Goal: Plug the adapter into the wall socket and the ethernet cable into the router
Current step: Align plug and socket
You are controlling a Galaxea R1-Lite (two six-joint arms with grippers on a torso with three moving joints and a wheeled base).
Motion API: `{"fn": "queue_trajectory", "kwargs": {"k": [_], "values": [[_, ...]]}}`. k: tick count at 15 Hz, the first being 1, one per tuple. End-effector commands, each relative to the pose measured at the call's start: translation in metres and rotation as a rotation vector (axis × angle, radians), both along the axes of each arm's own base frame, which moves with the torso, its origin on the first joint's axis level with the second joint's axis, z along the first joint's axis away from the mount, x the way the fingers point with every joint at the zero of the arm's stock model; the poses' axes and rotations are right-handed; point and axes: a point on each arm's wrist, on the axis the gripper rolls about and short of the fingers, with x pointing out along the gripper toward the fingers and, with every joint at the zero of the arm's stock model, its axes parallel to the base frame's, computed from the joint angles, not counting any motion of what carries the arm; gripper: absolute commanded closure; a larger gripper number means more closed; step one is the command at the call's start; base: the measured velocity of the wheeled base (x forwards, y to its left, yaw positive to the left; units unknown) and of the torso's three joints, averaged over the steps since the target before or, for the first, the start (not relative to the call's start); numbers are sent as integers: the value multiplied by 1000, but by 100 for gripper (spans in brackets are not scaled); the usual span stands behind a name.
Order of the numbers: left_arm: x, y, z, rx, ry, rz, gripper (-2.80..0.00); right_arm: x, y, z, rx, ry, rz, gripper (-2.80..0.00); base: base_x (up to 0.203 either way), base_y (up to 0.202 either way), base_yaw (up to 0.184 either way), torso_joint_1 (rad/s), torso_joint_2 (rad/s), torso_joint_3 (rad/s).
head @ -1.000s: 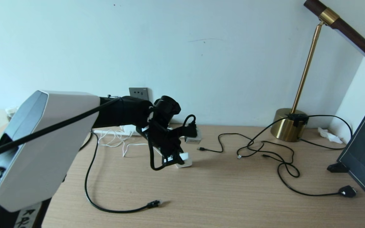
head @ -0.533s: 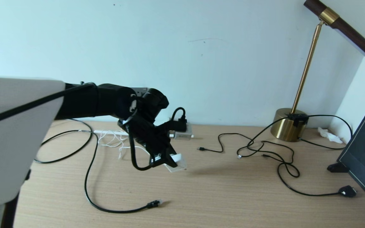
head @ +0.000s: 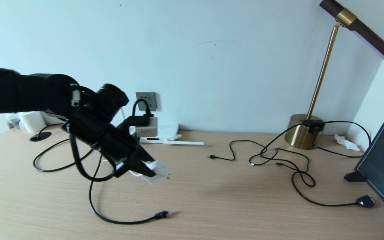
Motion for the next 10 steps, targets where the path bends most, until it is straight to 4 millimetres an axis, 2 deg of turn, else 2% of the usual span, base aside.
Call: {"fn": "queue_trajectory", "kwargs": {"k": [1, 3, 4, 10], "values": [[-8, 48, 5, -14, 0, 107, 0, 1, 0, -3, 0, 10, 0, -280, 0, 0, 0, 0, 0, 0], [-7, 82, 0, -29, 19, 198, 0, 1, 0, -3, 0, 10, 0, -280, 0, 0, 0, 0, 0, 0], [-6, 92, -3, -36, 36, 234, 0, 1, 0, -3, 0, 12, 0, -280, 0, 0, 0, 0, 0, 0], [16, 97, -26, -113, 269, 523, 0, 1, 0, -3, 0, 11, 1, -280, 0, 0, 0, 0, 0, 0]]}}
